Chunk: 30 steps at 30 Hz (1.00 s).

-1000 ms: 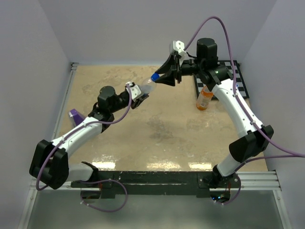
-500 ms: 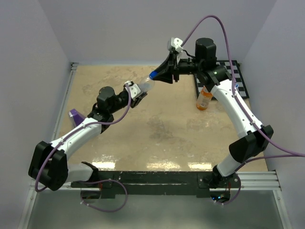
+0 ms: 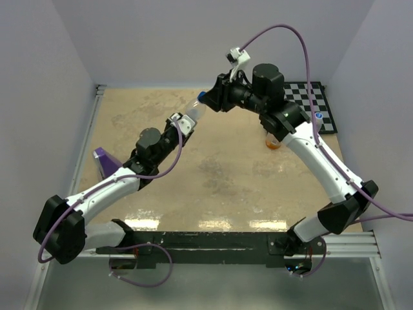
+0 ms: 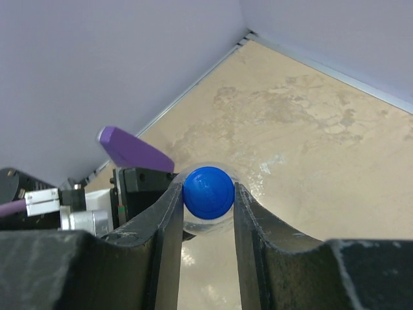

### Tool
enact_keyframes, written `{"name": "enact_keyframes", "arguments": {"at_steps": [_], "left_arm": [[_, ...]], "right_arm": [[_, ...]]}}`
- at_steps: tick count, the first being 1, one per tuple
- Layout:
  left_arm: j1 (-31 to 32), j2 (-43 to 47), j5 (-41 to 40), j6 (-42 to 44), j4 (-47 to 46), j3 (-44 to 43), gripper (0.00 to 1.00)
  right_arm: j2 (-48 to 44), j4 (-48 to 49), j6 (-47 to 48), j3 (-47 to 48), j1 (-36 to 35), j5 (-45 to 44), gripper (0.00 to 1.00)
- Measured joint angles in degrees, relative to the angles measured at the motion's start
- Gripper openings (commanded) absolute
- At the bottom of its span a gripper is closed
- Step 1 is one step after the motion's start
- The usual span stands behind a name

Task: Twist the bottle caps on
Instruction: Screw the bottle cap onto the plastic bottle.

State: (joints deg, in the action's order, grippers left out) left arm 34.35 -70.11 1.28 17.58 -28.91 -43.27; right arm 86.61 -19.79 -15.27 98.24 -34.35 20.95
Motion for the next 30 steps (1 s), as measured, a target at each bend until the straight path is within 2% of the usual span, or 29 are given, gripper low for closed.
{"name": "enact_keyframes", "arguments": {"at_steps": [2, 4, 7, 12, 19, 25, 30], "left_arm": [[0.22, 0.0, -1.49, 0.02, -0.09, 0.04, 0.28], [0.24, 0.0, -2.21, 0.02, -0.13, 0.07, 0.29], [0.28, 0.0, -3.02, -0.07, -0.76, 0.07, 0.29], [0.17, 0.0, -2.05, -1.05, -0.83, 0.07, 0.29], [-0.59, 0.0, 8.31, -3.45, -0.87, 0.07, 0.29], [-0.59, 0.17, 18.23, -5.27, -1.99, 0.17, 0.29], [-0.79, 0.26, 22.64, -7.43, -3.45, 0.55, 0.28]], "right_arm": [[-0.02, 0.13, -1.99, 0.0, -1.46, -4.28, 0.46], [-0.11, 0.42, -3.48, -0.15, -2.08, -6.4, 0.64], [-0.92, 0.13, -4.22, -0.92, -2.62, -6.19, 0.75], [-3.98, 0.55, -1.44, -1.14, -1.27, -1.75, 0.77], [-13.18, 14.69, 1.46, -10.43, 11.78, 17.22, 0.77], [-11.89, 25.7, 5.62, -15.98, 11.43, 33.44, 0.76], [-8.52, 29.24, 7.56, -16.35, 11.43, 40.17, 0.73]]}}
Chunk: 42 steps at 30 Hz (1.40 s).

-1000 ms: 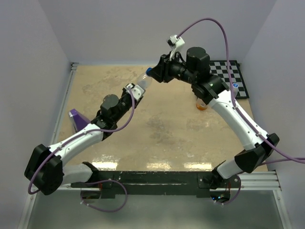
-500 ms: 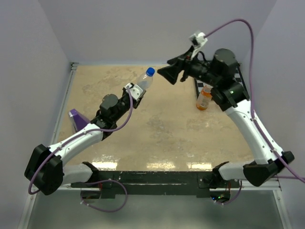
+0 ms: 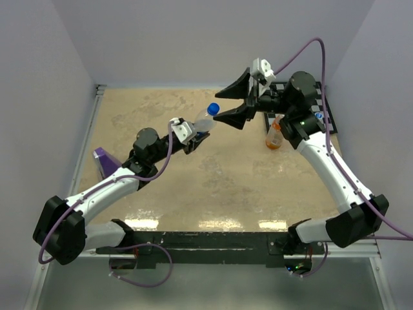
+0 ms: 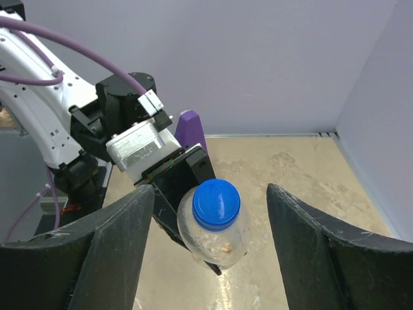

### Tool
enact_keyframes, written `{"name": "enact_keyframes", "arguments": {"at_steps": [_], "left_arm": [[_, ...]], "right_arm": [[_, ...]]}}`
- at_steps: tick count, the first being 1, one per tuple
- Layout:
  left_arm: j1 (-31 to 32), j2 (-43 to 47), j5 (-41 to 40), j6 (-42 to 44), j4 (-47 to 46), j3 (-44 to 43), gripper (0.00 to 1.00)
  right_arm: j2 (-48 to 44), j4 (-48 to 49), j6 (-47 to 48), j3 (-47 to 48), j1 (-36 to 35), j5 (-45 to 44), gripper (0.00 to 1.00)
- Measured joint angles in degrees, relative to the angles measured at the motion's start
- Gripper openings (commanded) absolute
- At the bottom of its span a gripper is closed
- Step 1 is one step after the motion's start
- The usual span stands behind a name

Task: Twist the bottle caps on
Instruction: Screw the bottle cap onto the plastic bottle.

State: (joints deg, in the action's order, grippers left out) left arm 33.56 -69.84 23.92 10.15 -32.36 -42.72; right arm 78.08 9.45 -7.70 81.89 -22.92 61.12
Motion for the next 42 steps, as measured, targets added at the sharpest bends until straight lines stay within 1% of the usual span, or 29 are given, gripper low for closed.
{"name": "enact_keyframes", "arguments": {"at_steps": [10, 20, 24, 27, 30, 31, 32, 35, 38, 42], "left_arm": [[-0.22, 0.0, 3.15, -1.66, -1.25, 0.11, 0.29], [-0.24, 0.0, 4.5, -2.23, -1.44, 0.11, 0.28], [-0.24, -0.02, 4.87, -2.27, -1.44, 0.11, 0.29], [-0.24, 0.0, 4.94, -2.29, -1.44, 0.11, 0.29], [-0.39, -0.02, 4.92, -2.6, -1.38, 0.13, 0.28], [-0.46, -0.02, 4.94, -2.67, -1.38, 0.2, 0.28], [-0.5, -0.02, 4.98, -2.71, -1.38, 0.2, 0.28], [-0.55, 0.0, 4.94, -3.21, -1.42, 0.22, 0.27], [-0.55, 0.0, 3.82, -3.58, -1.4, 0.44, 0.27], [-0.52, 0.0, -0.79, -3.61, -1.46, 0.55, 0.27]], "right_arm": [[2.51, 5.68, -0.35, 0.0, 0.0, 4.48, 0.67], [3.37, 8.52, -1.97, 0.0, -0.7, 6.4, 0.5], [3.65, 9.11, -2.36, 0.0, -0.81, 7.04, 0.45], [4.31, 9.31, -2.58, 0.0, -0.81, 7.45, 0.37], [4.92, 9.46, -2.89, 0.0, -0.83, 7.5, 0.27], [4.98, 9.46, -2.97, 0.0, -0.9, 7.45, 0.21], [5.03, 9.53, -3.04, 0.0, -0.98, 7.43, 0.14], [5.01, 9.73, -3.04, -0.2, -1.09, 6.91, 0.0], [4.76, 9.84, -3.32, -0.87, -1.4, 4.7, 0.0], [3.98, 8.9, -4.0, -1.92, -2.95, -3.23, 0.0]]}}
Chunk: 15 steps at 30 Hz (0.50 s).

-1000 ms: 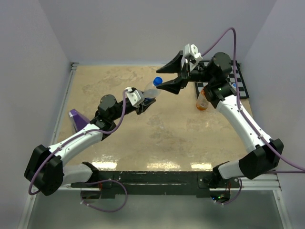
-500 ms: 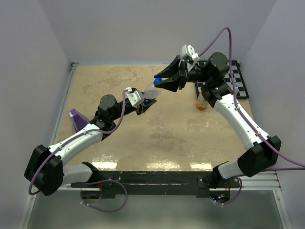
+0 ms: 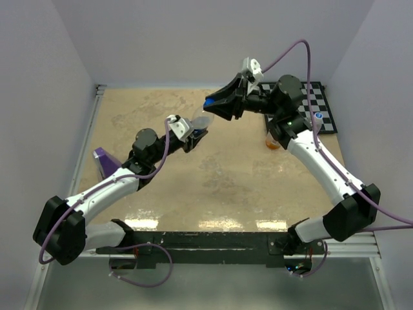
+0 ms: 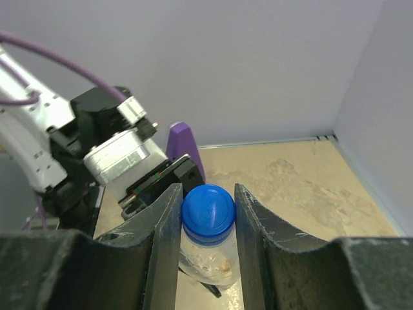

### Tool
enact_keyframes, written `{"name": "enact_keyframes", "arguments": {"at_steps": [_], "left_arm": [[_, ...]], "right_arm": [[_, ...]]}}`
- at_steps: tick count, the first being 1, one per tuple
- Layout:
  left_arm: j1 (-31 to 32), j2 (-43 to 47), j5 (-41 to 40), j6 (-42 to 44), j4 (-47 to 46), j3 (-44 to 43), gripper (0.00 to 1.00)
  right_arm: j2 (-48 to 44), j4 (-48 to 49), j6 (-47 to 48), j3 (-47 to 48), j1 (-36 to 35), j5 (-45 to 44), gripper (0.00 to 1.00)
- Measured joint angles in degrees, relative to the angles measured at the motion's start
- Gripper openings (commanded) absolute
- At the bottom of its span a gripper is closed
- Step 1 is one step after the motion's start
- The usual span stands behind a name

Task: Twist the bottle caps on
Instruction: Screw the bottle cap onto the plastic bottle.

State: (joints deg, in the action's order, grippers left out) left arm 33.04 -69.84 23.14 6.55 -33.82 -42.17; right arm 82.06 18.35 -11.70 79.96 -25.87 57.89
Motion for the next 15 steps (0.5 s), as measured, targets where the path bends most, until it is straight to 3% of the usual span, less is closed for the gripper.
{"name": "enact_keyframes", "arguments": {"at_steps": [7, 15], "left_arm": [[0.55, 0.11, -13.66, 0.02, -0.35, 0.48, 0.27], [2.45, 0.11, -28.44, 0.04, 1.73, 0.63, 0.26]], "right_arm": [[-0.48, -4.57, -0.55, -0.07, -7.13, -23.45, 0.0], [0.39, -4.81, -7.98, -1.49, -15.63, -51.71, 0.0]]}}
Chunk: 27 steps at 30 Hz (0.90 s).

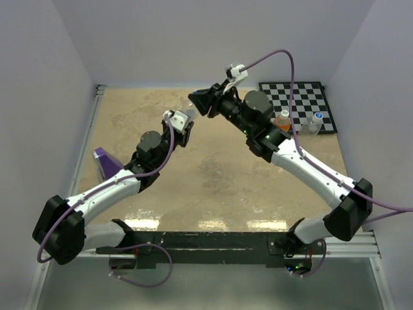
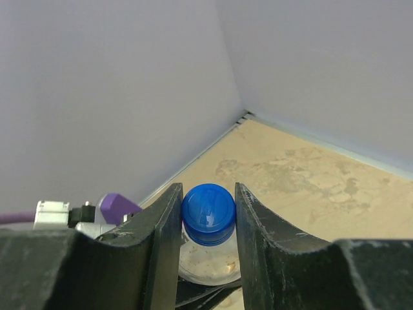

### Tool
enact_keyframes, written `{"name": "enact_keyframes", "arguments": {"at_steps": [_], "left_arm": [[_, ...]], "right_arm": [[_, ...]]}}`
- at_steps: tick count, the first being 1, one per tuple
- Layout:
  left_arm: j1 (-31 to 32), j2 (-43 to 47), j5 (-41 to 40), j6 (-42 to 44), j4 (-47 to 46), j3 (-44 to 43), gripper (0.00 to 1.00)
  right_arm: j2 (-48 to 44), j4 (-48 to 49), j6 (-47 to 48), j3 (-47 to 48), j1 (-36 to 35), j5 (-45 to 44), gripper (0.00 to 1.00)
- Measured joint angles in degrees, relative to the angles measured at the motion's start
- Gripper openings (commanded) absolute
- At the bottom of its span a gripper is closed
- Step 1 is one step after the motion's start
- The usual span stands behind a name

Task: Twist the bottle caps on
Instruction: Screw the bottle cap onto the plastic bottle.

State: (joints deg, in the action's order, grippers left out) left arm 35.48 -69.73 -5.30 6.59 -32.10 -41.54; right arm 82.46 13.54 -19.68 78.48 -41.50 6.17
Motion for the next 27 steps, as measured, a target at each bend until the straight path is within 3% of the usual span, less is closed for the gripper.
{"name": "enact_keyframes", "arguments": {"at_steps": [7, 11, 14, 18, 21, 25, 27], "left_arm": [[0.33, 0.0, -6.64, -0.02, 2.6, 0.04, 0.25], [0.35, 0.0, -7.34, 0.02, 3.02, 0.04, 0.26], [0.35, 0.0, -7.17, -0.15, 2.99, 0.04, 0.28], [-0.26, 0.0, -6.64, -1.27, 2.4, 0.02, 0.28], [-1.07, -0.04, -3.48, -2.38, 2.32, 0.02, 0.29], [-2.34, -1.16, 4.7, -4.04, 1.7, -0.55, 0.29], [-2.64, -1.99, 8.39, -4.87, 1.55, -1.11, 0.29]], "right_arm": [[3.04, -0.24, -3.15, 1.57, -4.35, -11.98, 0.03], [3.17, -0.35, -3.72, 1.57, -4.59, -12.9, 0.41], [2.86, -1.09, -3.34, 1.81, -4.46, -11.74, 0.58], [0.83, -3.78, -1.9, 1.99, -2.6, -3.23, 0.7], [-1.88, -1.73, -1.84, 1.49, 3.85, 7.89, 0.78], [-4.66, 3.15, -1.22, 0.28, 12.31, 19.85, 0.8], [-4.96, 5.4, -0.79, 0.26, 13.29, 25.77, 0.81]]}}
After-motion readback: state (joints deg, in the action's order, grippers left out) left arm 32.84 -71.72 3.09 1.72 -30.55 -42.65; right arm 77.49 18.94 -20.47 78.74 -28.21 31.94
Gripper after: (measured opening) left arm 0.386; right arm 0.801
